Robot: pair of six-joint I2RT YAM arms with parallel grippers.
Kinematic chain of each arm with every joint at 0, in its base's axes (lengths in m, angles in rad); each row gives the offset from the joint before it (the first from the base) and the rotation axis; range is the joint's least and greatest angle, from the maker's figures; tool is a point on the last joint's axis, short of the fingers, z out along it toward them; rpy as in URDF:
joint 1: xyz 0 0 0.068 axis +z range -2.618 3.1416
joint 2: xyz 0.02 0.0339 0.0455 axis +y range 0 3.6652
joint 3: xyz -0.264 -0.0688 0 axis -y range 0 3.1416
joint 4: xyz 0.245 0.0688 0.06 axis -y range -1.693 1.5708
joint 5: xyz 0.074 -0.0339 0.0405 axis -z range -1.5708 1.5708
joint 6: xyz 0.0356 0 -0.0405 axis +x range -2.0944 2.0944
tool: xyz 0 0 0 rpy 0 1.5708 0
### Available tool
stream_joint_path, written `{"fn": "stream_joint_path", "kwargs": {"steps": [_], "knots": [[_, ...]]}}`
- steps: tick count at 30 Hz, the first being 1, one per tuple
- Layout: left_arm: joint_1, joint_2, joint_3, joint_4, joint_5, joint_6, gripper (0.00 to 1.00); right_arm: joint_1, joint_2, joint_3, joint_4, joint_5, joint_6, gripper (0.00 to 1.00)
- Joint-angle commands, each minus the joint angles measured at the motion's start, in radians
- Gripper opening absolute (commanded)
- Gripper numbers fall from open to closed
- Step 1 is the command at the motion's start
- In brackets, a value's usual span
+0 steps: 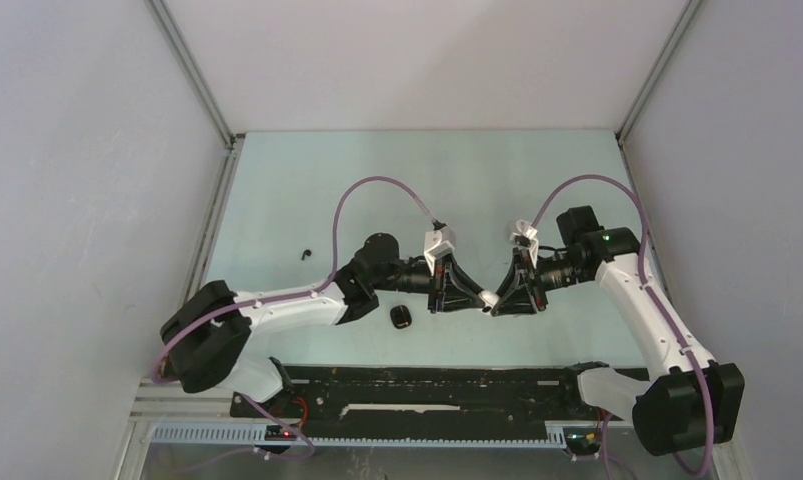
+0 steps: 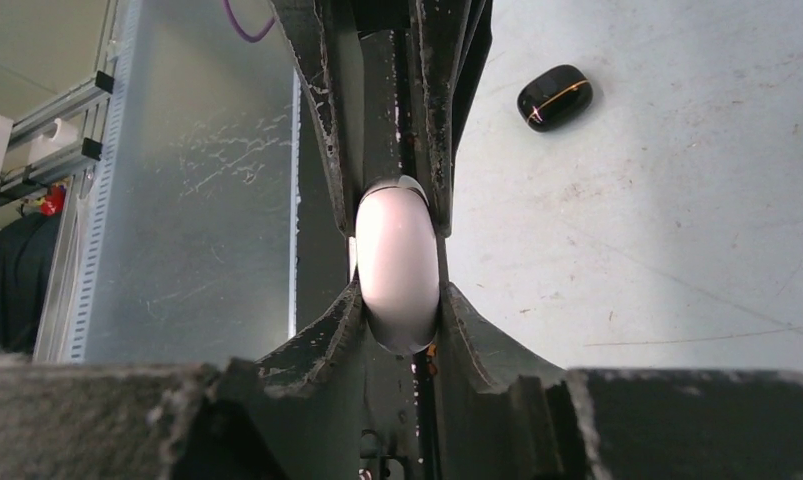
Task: Insert the wireless bluetooth earbuds into the charging case
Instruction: Open the charging case.
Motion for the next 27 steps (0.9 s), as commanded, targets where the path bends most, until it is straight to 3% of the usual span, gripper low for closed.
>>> {"fn": "stream_joint_path", "kwargs": {"steps": [1,3,6,12,20,27], "knots": [[-0.002,0.002,0.004,0.053,-0.037,0.007,0.29,0.014,-0.041,0.005,0.038,0.006,0.033,0.13],[-0.002,0.006,0.017,-0.023,-0.028,0.040,0.42,0.021,-0.076,0.007,0.051,0.055,0.046,0.11],[-0.015,0.005,0.046,-0.148,-0.026,0.137,0.47,0.054,-0.136,0.007,0.089,0.163,0.081,0.10],[-0.024,0.008,0.052,-0.171,-0.022,0.187,0.44,0.142,-0.199,0.008,0.129,0.295,0.138,0.09],[-0.054,0.003,0.045,-0.171,-0.033,0.219,0.37,0.154,-0.190,0.008,0.175,0.288,0.203,0.09],[-0.070,0.000,0.041,-0.172,-0.058,0.234,0.41,0.166,-0.164,0.008,0.201,0.290,0.232,0.09]]}}
